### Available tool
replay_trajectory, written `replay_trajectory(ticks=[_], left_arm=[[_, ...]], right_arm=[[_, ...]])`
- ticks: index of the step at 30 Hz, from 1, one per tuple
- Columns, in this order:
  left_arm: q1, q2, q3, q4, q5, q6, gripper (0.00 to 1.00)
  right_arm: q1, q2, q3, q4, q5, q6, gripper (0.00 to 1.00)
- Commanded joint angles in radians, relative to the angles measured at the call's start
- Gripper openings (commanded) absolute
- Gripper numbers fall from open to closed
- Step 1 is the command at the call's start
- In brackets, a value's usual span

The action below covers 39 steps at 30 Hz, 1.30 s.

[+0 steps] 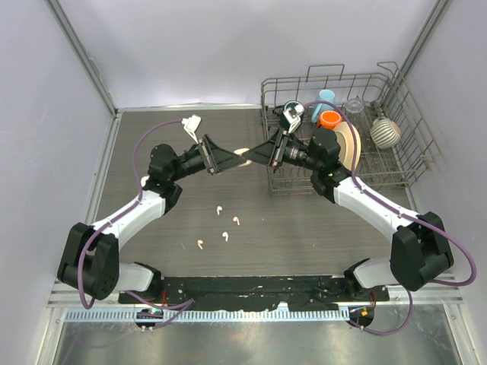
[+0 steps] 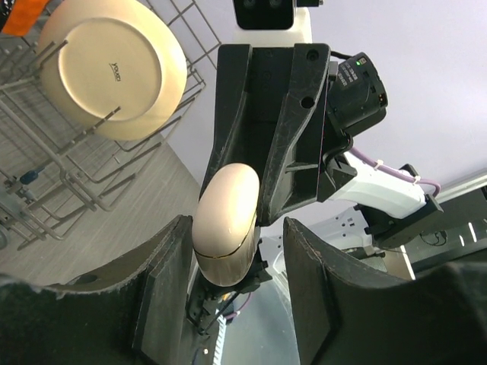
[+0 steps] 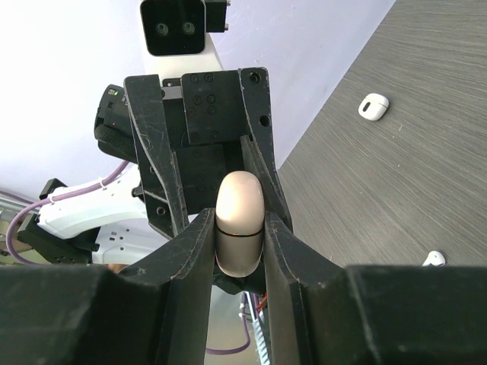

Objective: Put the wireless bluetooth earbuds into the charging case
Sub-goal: Pick up the charging case at the center of the board.

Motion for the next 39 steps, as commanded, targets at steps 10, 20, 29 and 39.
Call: replay_trajectory(ticks=[10, 20, 29, 39], left_arm=[[-0.003, 0.020, 0.050, 0.048, 0.046, -0.002, 0.27], [-0.003, 0.016, 0.050, 0.047, 0.035, 0.018, 0.00], [-0.003, -0.049, 0.062, -0.125, 0.027, 0.196, 0.00], [-0.003, -0.175, 0.027, -0.209, -0.048, 0.475, 0.00]], right_arm=[[0.004, 0.001, 0.011, 0.058, 0.000, 0.003, 0.01], [0.005, -0.001, -0.001, 0.035, -0.011, -0.007, 0.33], [0.005, -0.024, 0.045, -0.051, 0.010, -0.014, 0.78], [0.002, -0.048, 0.111, -0.280, 0.098, -0.024, 0.85]])
